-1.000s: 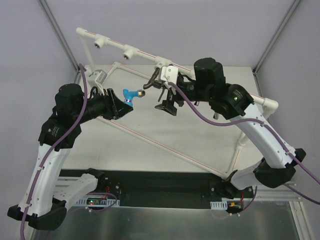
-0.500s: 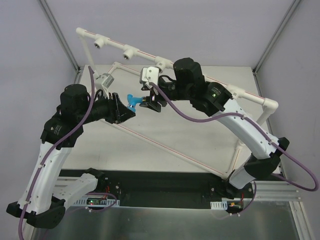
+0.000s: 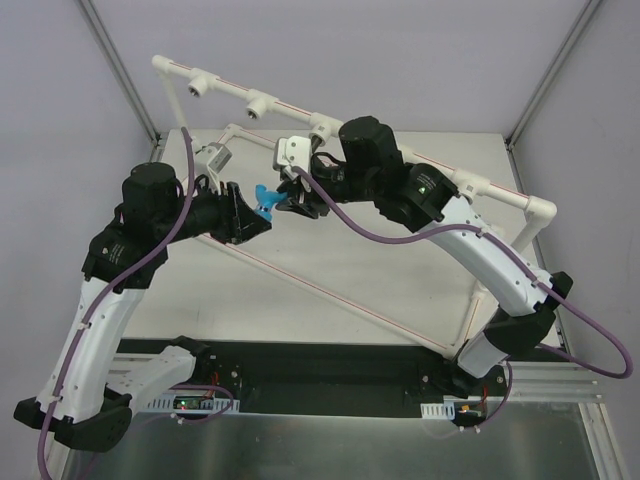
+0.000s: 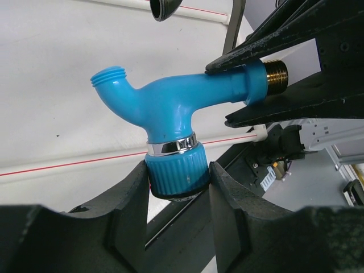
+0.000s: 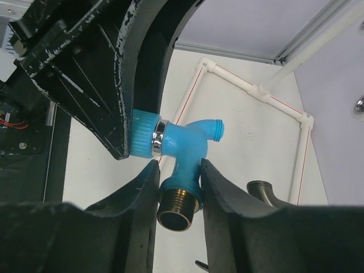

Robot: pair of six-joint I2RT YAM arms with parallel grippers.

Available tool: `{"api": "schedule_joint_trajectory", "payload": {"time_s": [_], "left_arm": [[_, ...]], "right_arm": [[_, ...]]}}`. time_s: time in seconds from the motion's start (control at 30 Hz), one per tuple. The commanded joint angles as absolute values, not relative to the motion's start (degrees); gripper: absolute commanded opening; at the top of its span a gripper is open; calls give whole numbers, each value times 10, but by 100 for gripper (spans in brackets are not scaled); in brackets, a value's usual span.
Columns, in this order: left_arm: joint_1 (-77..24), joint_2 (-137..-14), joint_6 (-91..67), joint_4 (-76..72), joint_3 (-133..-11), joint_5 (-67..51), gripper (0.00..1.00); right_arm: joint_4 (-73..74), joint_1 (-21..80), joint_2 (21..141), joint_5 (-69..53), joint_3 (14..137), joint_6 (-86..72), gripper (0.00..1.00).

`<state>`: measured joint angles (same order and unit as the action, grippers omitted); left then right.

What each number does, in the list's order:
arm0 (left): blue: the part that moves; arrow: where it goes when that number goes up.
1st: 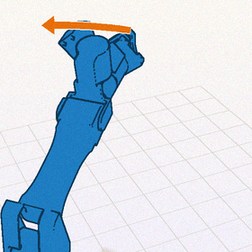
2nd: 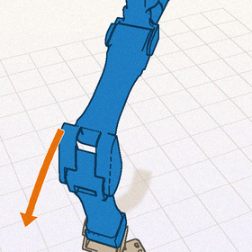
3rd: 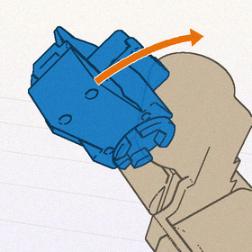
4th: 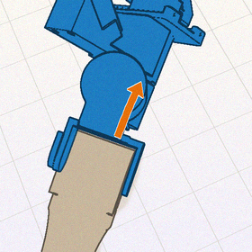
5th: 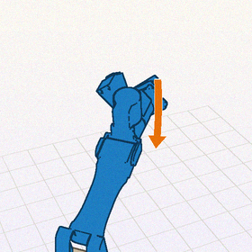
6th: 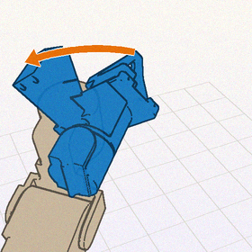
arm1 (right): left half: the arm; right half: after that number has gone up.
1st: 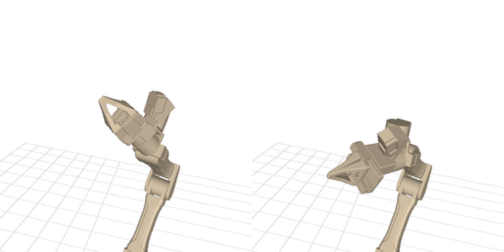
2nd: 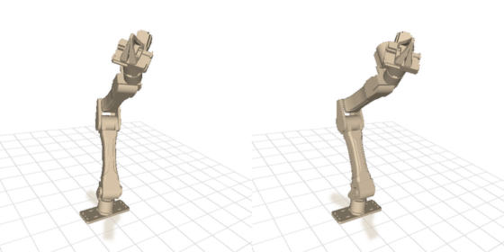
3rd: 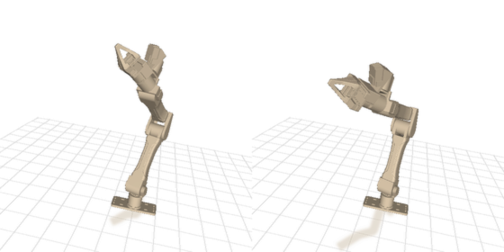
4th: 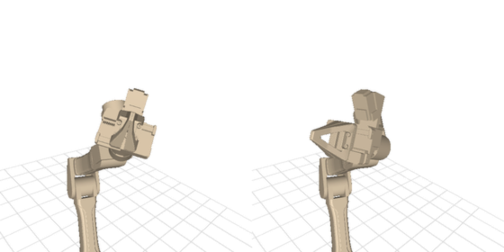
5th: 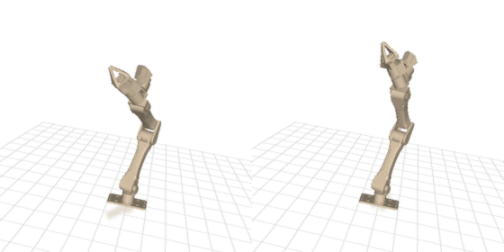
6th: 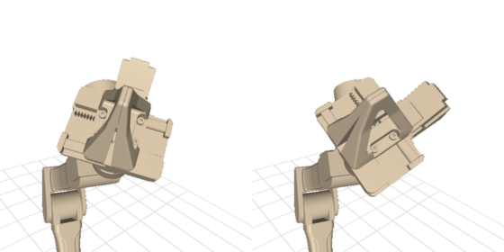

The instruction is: Install the water faucets

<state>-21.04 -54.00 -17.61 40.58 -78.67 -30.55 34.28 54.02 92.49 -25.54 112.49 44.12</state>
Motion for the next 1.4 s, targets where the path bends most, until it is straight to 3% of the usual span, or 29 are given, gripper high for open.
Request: {"api": "schedule_joint_trajectory", "payload": {"time_s": [0.0,0.13,0.2,0.23,0.37,0.67,0.8,0.97,1.37], "left_arm": [[-216,-530,-142,401,-817,-300,11],[-216,-509,-99,396,-817,-235,52],[-215,-496,-58,387,-810,-211,63],[-216,-477,-44,378,-792,-195,74],[-216,-409,48,250,-705,-132,92],[-216,-342,221,17,-518,-183,92],[-216,-375,249,-37,-509,-226,97],[-216,-410,211,-125,-516,-297,96],[-216,-448,141,-241,-534,-417,87]], "right_arm": [[340,540,926,-230,1153,443,2],[329,532,918,-219,1158,411,1],[311,516,910,-239,1158,384,2],[302,509,905,-250,1155,354,1],[246,481,880,-307,1132,276,1],[180,449,839,-366,1086,175,1],[147,437,825,-397,1063,131,1],[111,436,820,-421,1039,91,1],[67,424,818,-448,1025,-17,1]]}}
